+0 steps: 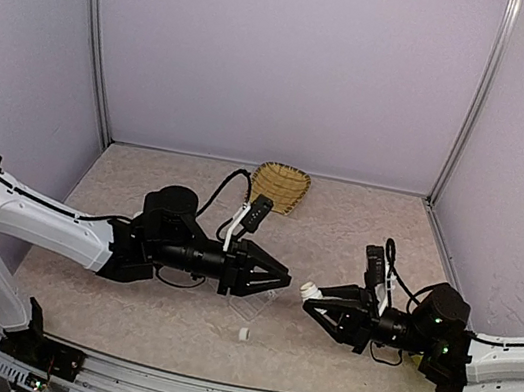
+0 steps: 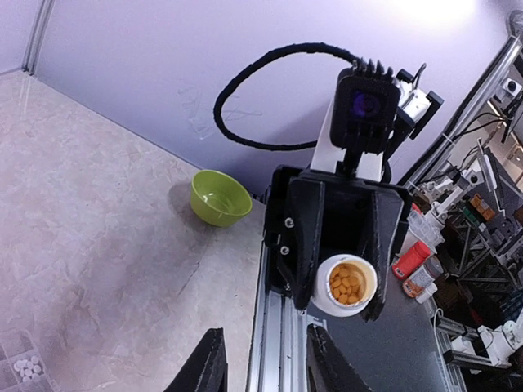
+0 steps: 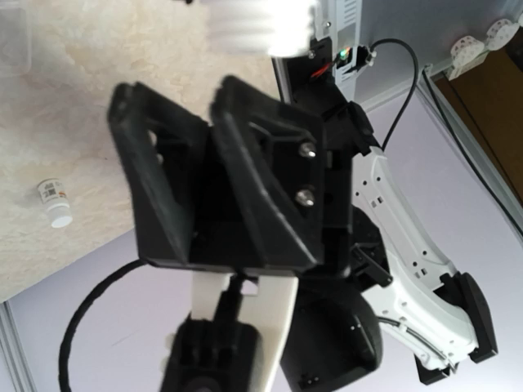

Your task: Sort the pills into containers

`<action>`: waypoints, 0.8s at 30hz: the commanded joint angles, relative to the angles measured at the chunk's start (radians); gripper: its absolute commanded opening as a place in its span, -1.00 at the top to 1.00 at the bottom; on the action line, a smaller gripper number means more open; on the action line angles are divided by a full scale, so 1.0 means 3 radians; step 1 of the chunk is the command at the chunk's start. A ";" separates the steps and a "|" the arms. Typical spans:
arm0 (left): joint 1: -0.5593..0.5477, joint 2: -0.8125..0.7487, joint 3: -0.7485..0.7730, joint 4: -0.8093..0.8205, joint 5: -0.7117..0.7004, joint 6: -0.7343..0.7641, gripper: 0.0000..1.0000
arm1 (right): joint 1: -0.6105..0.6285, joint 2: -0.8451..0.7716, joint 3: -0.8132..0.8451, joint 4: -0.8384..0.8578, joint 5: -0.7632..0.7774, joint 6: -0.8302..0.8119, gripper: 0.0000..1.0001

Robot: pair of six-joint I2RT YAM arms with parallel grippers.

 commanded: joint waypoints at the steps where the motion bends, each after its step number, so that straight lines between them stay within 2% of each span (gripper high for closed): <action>1: 0.0025 -0.0143 -0.0134 -0.0123 -0.0163 0.0007 0.29 | -0.0015 -0.0027 0.0018 -0.0052 0.0006 -0.0047 0.66; 6: 0.0030 -0.0332 -0.0291 -0.0361 -0.0391 0.0096 0.13 | -0.0015 -0.0120 0.0020 -0.0143 0.0049 -0.0083 0.66; 13: 0.0033 -0.0569 -0.0446 -0.0668 -0.0663 0.0172 -0.53 | -0.0015 -0.0131 0.0038 -0.0170 0.0049 -0.0105 0.66; 20: 0.0024 -0.0724 -0.0559 -0.1043 -0.0834 0.0290 -0.96 | -0.0015 -0.0093 -0.0010 -0.0108 0.0042 -0.0086 0.66; 24: 0.0027 -0.0765 -0.0629 -0.1285 -0.1036 0.0316 -0.97 | -0.0014 -0.0092 -0.0047 -0.0084 0.0071 -0.0097 0.66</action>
